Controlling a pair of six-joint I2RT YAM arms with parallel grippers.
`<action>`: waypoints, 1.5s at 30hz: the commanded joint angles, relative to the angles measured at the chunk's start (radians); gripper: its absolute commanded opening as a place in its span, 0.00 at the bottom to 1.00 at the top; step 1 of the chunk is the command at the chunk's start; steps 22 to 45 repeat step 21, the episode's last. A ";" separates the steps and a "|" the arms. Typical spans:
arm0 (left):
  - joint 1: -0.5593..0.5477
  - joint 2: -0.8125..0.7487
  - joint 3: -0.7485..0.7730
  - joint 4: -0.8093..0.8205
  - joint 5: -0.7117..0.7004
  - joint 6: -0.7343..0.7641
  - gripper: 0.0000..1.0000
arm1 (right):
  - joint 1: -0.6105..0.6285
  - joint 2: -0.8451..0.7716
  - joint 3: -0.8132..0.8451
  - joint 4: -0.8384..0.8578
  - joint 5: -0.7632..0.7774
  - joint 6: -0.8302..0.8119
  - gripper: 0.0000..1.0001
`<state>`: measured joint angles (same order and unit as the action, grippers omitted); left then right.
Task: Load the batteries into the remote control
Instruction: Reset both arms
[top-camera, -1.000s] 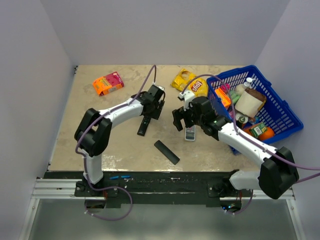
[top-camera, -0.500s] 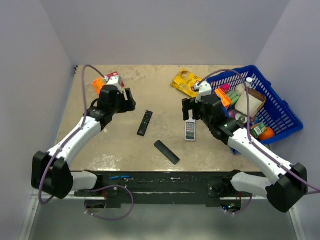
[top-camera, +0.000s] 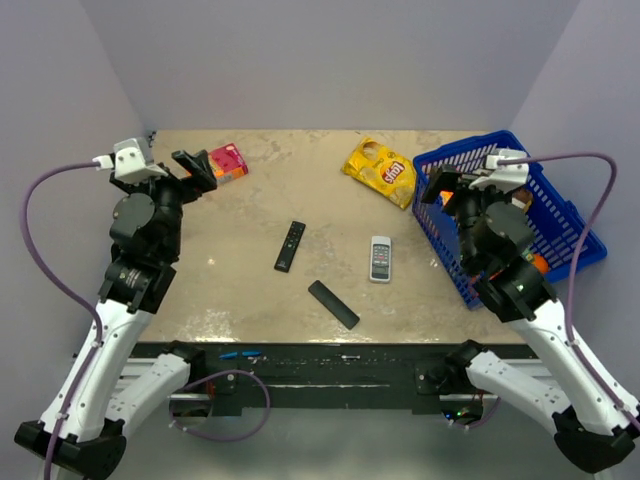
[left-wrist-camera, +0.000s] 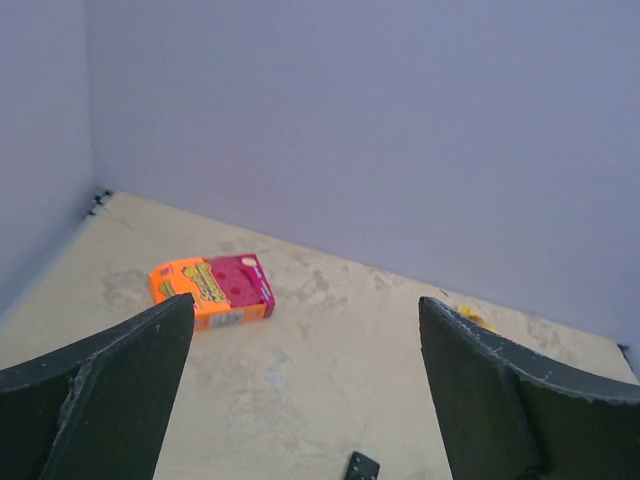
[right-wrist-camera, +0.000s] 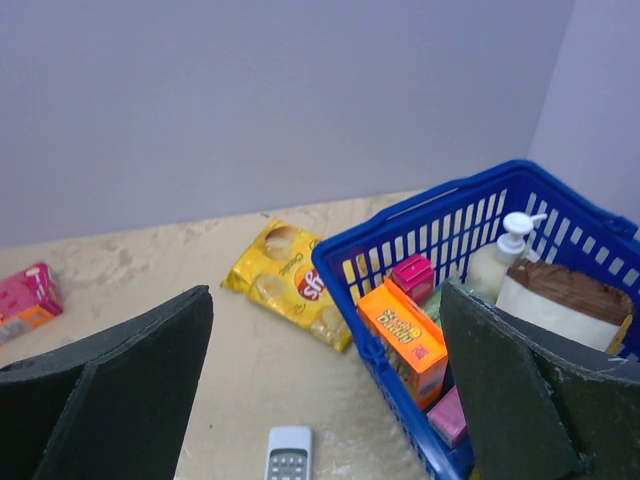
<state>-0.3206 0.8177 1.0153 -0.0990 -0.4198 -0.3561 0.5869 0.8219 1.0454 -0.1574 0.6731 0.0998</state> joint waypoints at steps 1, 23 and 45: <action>0.008 -0.023 0.071 0.067 -0.123 0.111 0.98 | -0.004 -0.029 0.073 0.064 0.085 -0.084 0.98; 0.008 -0.126 0.071 0.154 -0.232 0.230 1.00 | -0.006 -0.017 0.143 0.176 0.080 -0.195 0.98; 0.008 -0.126 0.071 0.154 -0.232 0.230 1.00 | -0.006 -0.017 0.143 0.176 0.080 -0.195 0.98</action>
